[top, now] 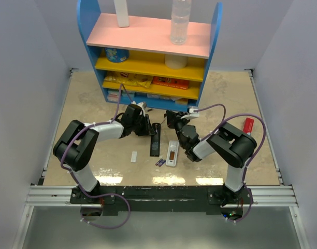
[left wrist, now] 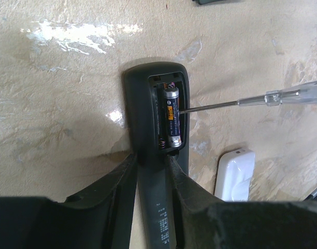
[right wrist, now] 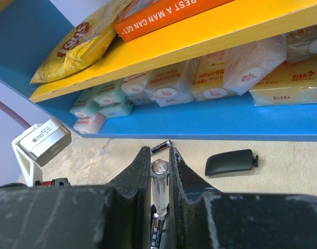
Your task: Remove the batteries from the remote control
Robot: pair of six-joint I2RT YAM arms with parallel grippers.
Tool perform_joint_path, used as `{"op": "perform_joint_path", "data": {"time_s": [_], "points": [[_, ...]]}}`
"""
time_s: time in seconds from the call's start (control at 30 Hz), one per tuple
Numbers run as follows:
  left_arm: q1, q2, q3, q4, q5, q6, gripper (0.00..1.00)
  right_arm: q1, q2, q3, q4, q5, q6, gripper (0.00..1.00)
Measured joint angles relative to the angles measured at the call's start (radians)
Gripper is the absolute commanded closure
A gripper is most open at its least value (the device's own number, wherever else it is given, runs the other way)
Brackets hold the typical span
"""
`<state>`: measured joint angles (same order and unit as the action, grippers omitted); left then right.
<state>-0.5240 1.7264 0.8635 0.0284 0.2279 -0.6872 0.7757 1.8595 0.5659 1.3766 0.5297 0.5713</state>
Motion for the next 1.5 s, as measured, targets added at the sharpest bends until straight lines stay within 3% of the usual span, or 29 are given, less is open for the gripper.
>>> {"op": "perform_joint_path", "data": {"time_s": [0.73, 0.93, 1.17, 1.27, 1.5], "points": [[0.000, 0.000, 0.001, -0.002, 0.000, 0.003, 0.68, -0.003, -0.014, 0.006, -0.029, -0.079, 0.009, 1.00], [0.000, -0.016, 0.031, -0.076, -0.032, 0.035, 0.65, 0.000, -0.090, 0.006, -0.093, -0.105, 0.001, 1.00], [0.013, -0.143, 0.084, -0.177, -0.095, 0.062, 0.60, 0.005, -0.223, 0.009, -0.179, -0.119, -0.027, 1.00], [0.023, -0.216, 0.098, -0.202, -0.127, 0.072, 0.59, 0.005, -0.286, 0.024, -0.300, -0.129, -0.031, 1.00], [0.060, -0.393, 0.106, -0.307, -0.261, 0.134, 0.54, 0.005, -0.453, 0.163, -0.784, -0.185, -0.013, 1.00]]}}
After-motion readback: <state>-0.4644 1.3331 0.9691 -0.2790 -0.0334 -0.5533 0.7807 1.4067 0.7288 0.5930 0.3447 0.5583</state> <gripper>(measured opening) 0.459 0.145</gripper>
